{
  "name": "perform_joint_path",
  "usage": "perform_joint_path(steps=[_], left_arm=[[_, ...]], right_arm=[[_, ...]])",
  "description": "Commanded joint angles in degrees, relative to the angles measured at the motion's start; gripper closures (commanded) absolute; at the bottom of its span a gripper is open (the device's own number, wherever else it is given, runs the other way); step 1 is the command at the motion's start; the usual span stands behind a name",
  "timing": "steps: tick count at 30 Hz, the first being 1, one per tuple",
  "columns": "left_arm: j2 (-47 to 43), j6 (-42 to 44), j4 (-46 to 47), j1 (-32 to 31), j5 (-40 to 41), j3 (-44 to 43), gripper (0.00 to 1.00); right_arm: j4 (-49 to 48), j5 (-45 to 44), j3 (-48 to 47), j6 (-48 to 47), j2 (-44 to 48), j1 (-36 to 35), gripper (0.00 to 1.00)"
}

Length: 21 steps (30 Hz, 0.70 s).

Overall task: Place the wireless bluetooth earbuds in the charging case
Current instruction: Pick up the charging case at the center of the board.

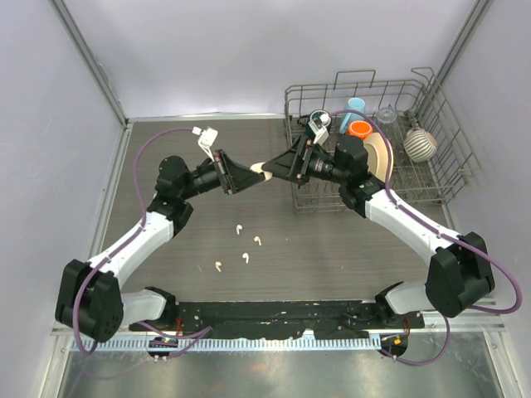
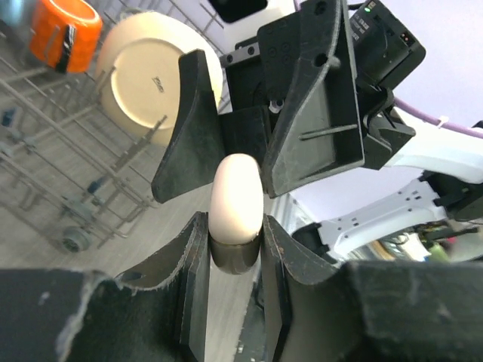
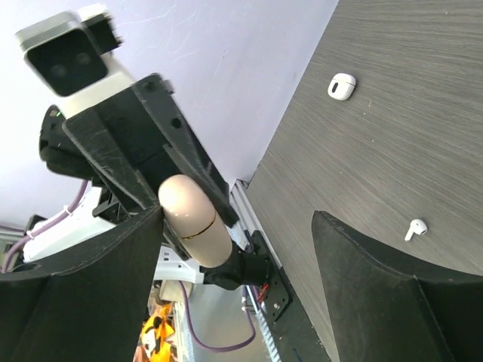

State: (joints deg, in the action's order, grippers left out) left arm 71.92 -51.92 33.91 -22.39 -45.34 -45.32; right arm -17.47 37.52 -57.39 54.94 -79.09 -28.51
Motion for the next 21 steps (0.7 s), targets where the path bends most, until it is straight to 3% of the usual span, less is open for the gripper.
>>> perform_joint_path(steps=[1,6,8,12,17,21], left_arm=[[-6.3,15.7,-4.6,-0.3,3.2,-0.7,1.0],[-10.3,27.9,-13.0,-0.5,6.6,-1.1,1.0],[-10.7,32.0,-11.4,-0.6,4.1,0.3,1.0],[-13.3,33.1,-5.3,-0.8,7.7,4.0,1.0],[-13.4,33.5,-4.2,-0.8,8.5,5.1,1.0],[-13.8,33.3,-2.6,-0.8,9.7,5.6,1.0]], right_arm=[[5.8,-3.8,-3.4,0.3,3.4,-0.2,0.15],[7.5,-1.1,-4.8,7.5,3.1,-0.2,0.12],[4.2,0.5,-4.1,11.8,3.2,-0.2,0.13],[0.4,2.5,-2.9,18.5,2.5,-0.2,0.12],[-9.9,5.2,-1.1,29.6,0.4,-0.7,0.12],[-6.2,6.0,-2.5,28.5,-1.8,-2.2,0.12]])
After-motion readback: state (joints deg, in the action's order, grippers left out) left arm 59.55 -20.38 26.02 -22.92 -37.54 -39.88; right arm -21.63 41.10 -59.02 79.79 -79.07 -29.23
